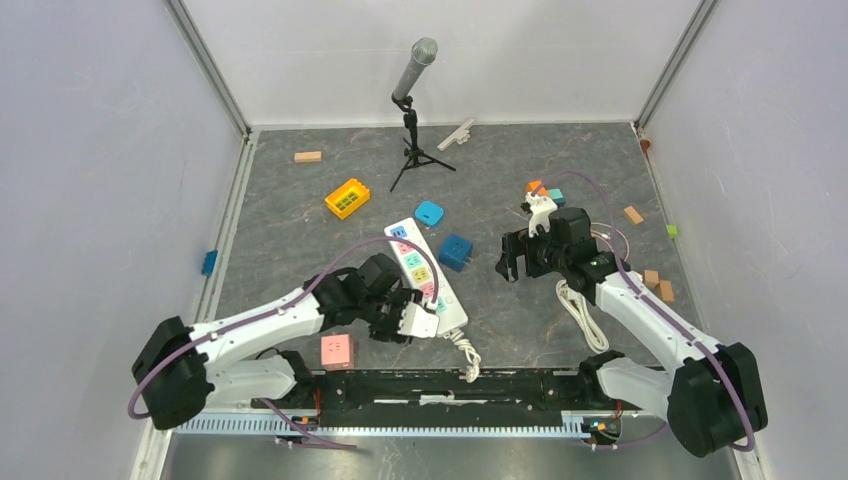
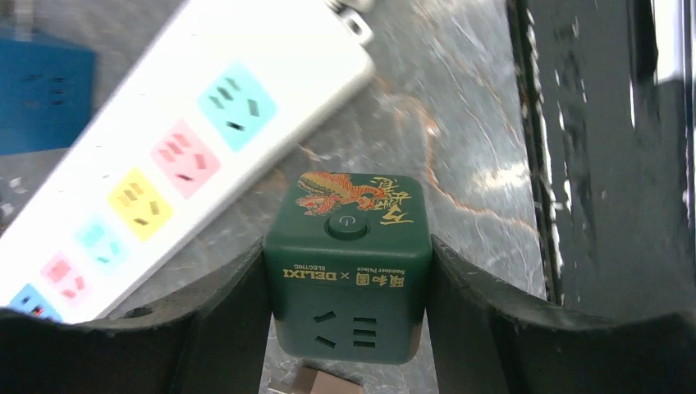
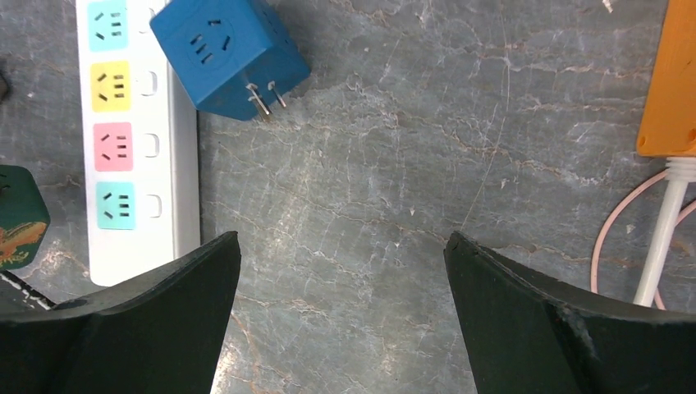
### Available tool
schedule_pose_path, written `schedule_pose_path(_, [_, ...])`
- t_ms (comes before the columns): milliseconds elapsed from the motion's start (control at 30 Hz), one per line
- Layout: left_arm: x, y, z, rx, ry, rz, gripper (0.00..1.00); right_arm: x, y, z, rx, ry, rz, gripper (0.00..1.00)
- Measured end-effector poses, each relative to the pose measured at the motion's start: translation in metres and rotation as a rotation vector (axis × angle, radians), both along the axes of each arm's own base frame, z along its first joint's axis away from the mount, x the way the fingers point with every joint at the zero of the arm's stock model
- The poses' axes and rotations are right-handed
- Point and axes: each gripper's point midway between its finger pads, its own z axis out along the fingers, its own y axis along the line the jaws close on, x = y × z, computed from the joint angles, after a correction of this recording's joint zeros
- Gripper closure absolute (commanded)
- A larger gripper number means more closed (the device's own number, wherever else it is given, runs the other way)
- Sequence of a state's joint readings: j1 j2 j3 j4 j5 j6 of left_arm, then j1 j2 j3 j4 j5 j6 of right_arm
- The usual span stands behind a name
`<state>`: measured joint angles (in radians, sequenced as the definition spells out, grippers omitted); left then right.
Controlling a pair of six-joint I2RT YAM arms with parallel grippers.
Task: Insert the plug
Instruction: Pick up the plug from the center of the board.
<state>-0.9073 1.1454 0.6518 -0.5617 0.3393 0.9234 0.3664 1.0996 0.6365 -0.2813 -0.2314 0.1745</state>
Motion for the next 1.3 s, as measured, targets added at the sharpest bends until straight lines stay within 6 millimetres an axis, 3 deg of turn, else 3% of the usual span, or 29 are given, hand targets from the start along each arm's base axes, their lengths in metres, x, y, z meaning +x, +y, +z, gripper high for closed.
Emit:
schedule_pose_path(267, [0.028,-0.036,0.066,-0.256,0.029,0.334,0.51,0.008,0.004,0.023,0.021,-0.042,0.001,0.02])
schedule_pose_path(567, [0.051,-0.072,0.142,-0.556,0.244,0.733,0.57,0.008,0.004,0.025,0.023,-0.036,-0.002,0.02])
schedule_pose_path(867, [0.059,-0.077,0.164,-0.732,0.397,0.927,0.63,0.014,0.009,0.042,0.045,-0.065,0.004,0.02])
schedule_pose_path(1133, [0.062,-0.065,0.162,-0.787,0.398,0.988,0.74,0.013,0.010,0.043,0.050,-0.061,0.011,0.02])
schedule_pose_path(1300, [0.060,-0.055,0.161,-0.823,0.350,0.975,0.76,0.011,0.012,0.045,0.060,-0.057,0.024,0.02])
